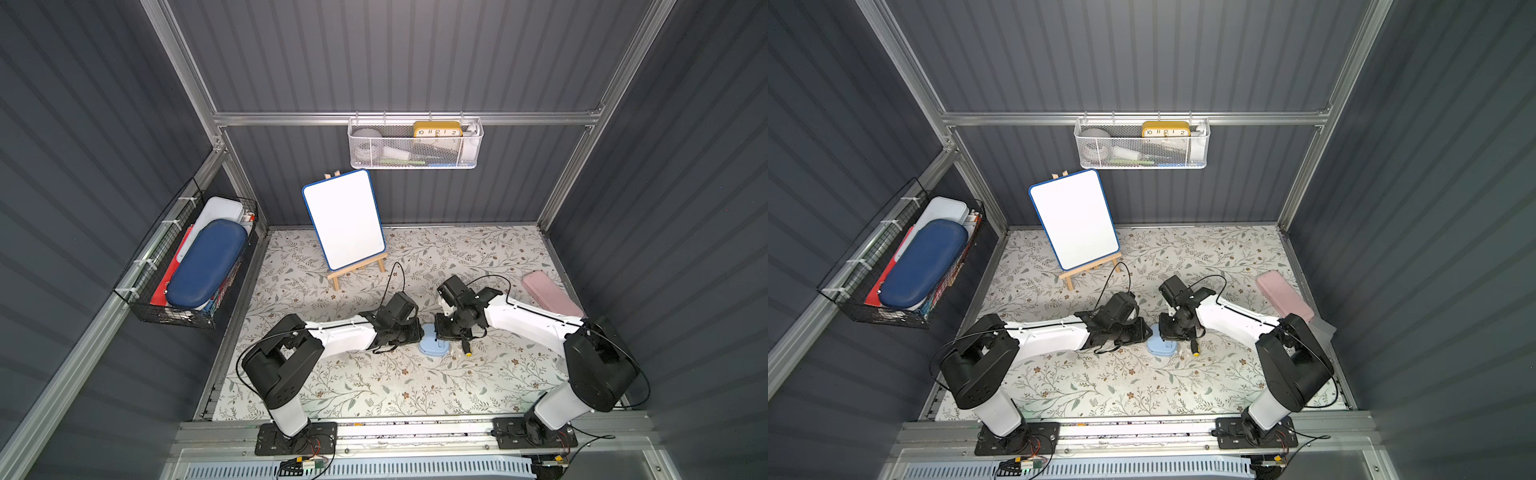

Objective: Remove the battery from the alarm
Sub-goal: Remove the cover from the alarm.

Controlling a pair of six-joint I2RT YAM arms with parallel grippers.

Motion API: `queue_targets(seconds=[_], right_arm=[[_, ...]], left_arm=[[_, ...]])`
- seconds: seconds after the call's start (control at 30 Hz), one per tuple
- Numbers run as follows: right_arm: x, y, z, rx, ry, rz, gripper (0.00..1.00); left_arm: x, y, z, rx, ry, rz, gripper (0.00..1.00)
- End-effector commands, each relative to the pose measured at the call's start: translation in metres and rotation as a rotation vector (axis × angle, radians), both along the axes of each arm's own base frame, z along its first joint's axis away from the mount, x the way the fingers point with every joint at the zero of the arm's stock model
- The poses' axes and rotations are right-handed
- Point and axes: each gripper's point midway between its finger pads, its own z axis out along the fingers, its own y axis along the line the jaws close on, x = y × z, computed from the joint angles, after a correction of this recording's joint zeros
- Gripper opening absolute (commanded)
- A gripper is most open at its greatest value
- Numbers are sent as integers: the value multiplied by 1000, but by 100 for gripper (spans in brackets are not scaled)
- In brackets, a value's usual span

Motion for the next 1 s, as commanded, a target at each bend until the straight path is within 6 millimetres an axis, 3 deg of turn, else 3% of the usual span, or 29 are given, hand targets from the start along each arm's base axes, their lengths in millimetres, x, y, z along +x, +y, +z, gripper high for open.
queue_targets(seconds=[0.0,0.5,0.97], right_arm=[[2,4,1,5,4,1,11],[4,-4,16,-8,-46,-15,8],[14,-28,25,-74,-104,-59,7]], left_arm=[[-46,59,-64,269,189,10,26],[-45,59,-64,265,184,9,26],[-42,55,-61,260,172,3,26]])
